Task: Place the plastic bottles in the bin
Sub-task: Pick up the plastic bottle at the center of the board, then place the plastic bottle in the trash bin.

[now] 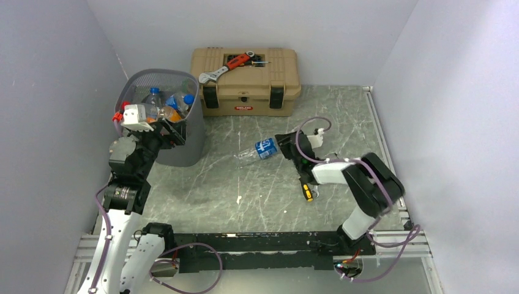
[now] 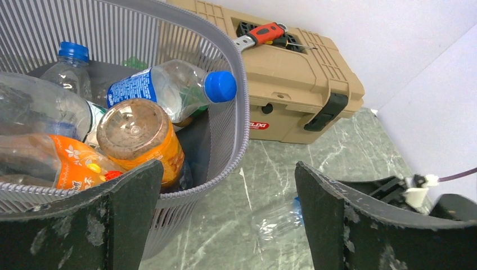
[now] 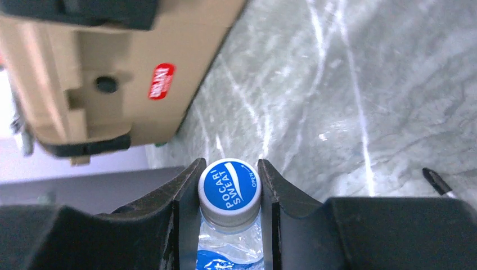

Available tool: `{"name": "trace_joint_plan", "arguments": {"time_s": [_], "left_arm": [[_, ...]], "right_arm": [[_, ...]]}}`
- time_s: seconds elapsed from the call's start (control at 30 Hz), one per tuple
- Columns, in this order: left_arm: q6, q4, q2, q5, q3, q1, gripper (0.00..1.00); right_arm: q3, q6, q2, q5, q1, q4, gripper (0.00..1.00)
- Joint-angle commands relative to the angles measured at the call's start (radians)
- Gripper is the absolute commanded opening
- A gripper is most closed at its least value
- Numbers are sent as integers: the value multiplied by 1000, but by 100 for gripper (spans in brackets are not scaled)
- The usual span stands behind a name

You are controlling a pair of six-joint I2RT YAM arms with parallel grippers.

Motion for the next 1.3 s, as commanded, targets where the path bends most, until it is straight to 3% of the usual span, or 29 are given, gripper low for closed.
{"name": "trace_joint_plan", "arguments": {"time_s": [0.0,0.07,0.17,0.3,0.4,0.47,0.57,0.63,0.9,1.27], "left_arm": [[-13,39,-12,44,5,1,95],[-35,60,-11,99,8,1,99],[-86,123,39,289,36,-1,99],[-234,190,176,627,121,-2,100],[-361,336,292,901,138,-22,99],[-333,360,345,991,168,-91,100],[-59,62,374,833,265,-314,100],[13,8,401,763,296,-402,99],[-32,168,478,795,203,-491,100],[-44,243,508,777,155,-560,99]], "right_arm": [[-3,-374,-278,-52,0,-128,0],[47,-612,-429,-139,1,-231,0],[97,-828,-587,-269,11,-372,0],[135,-997,-750,-524,14,-534,0],[196,-1091,-804,-735,14,-661,0],[243,-1132,-806,-848,15,-741,0],[285,-1154,-800,-925,40,-767,0],[287,-1130,-801,-950,46,-723,0],[266,-1011,-782,-962,46,-498,0],[251,-853,-726,-1034,46,-308,0]]}}
